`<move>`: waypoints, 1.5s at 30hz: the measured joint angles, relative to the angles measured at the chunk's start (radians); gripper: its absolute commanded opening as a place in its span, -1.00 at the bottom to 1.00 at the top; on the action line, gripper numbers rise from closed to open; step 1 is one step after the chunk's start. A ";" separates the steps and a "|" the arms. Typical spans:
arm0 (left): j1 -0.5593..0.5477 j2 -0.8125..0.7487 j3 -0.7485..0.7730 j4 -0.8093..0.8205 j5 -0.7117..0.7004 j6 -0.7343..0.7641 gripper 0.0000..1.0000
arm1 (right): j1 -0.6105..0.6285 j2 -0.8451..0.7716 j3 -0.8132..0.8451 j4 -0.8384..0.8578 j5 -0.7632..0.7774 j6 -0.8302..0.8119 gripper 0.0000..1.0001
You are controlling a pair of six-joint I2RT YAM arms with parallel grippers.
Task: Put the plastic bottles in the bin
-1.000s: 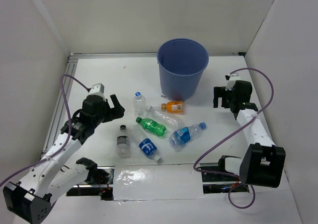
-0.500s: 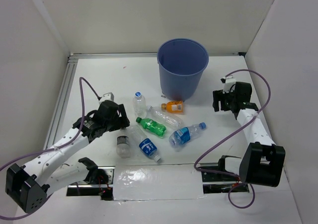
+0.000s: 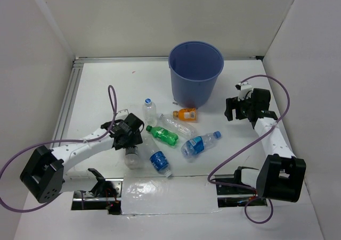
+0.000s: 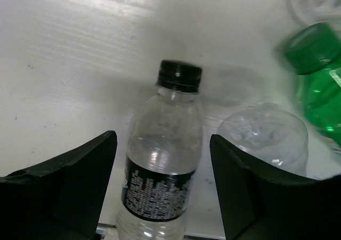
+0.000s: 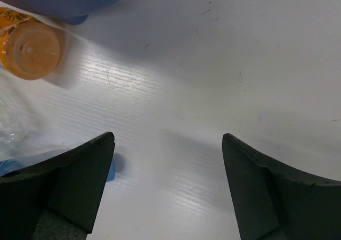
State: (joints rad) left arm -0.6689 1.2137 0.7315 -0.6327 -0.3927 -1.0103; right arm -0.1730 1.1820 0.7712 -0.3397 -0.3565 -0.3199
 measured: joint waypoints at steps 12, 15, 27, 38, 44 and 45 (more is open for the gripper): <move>-0.033 0.013 -0.074 -0.002 0.003 -0.037 -0.92 | 0.000 -0.001 -0.011 -0.050 -0.102 -0.053 0.06; -0.081 -0.022 -0.037 -0.083 -0.002 -0.040 -1.00 | 0.000 -0.013 -0.011 -0.102 -0.221 -0.183 -0.29; -0.171 -0.170 0.660 0.137 0.032 0.428 -1.00 | 0.001 -0.145 -0.032 -0.530 -0.623 -1.204 1.00; -0.142 0.676 1.327 0.472 0.079 0.616 -0.72 | 0.106 -0.089 -0.035 -0.648 -0.652 -1.431 1.00; -0.113 0.830 1.423 0.457 0.034 0.615 0.75 | 0.146 -0.110 -0.073 -0.617 -0.631 -1.429 1.00; -0.108 0.833 1.432 0.449 0.029 0.617 0.93 | 0.157 -0.104 -0.080 -0.605 -0.623 -1.429 1.00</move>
State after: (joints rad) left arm -0.7769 2.0464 2.1639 -0.1833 -0.3634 -0.3931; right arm -0.0162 1.0779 0.6907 -0.9451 -0.9798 -1.7489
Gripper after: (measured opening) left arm 0.830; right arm 0.999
